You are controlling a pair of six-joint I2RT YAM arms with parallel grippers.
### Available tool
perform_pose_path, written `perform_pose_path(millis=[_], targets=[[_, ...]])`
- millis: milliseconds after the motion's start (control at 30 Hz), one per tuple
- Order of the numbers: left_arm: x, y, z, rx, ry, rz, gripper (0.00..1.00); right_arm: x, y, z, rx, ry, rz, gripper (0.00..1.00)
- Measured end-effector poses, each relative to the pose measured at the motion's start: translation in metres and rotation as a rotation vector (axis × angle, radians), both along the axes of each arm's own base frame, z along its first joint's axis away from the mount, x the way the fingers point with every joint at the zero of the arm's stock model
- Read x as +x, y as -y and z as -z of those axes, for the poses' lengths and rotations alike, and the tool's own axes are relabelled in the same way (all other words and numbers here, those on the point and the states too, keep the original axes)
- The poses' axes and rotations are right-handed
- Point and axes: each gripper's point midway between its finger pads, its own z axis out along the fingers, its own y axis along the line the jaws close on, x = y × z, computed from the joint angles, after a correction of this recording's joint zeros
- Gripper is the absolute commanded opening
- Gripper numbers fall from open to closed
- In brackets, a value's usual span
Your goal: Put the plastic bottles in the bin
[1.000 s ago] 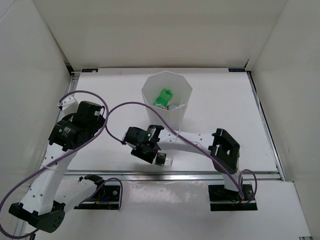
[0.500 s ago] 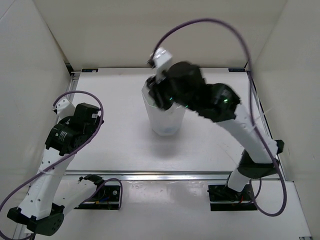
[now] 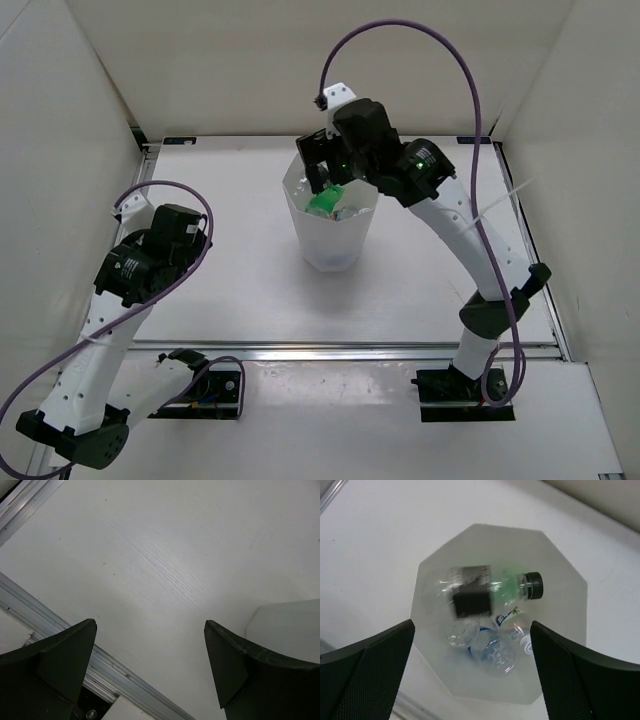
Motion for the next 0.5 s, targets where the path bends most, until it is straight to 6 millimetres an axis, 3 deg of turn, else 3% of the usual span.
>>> perform_pose_path(millis=[100,233,333,500], targets=[[0.003,0.002,-0.001,0.000,0.003,0.014,1.00,0.004,0.022,0.004,0.070,-0.102,0.065,1.00],[0.007,0.006,-0.006,-0.005,0.021,0.035,1.00,0.005,0.079,-0.002,0.194,-0.231,0.194,1.00],[0.010,0.007,-0.008,-0.007,0.035,0.040,1.00,-0.015,0.114,0.001,0.258,-0.317,0.235,1.00],[0.015,0.009,-0.009,-0.007,0.045,0.043,1.00,-0.053,0.131,-0.004,0.335,-0.387,0.204,1.00]])
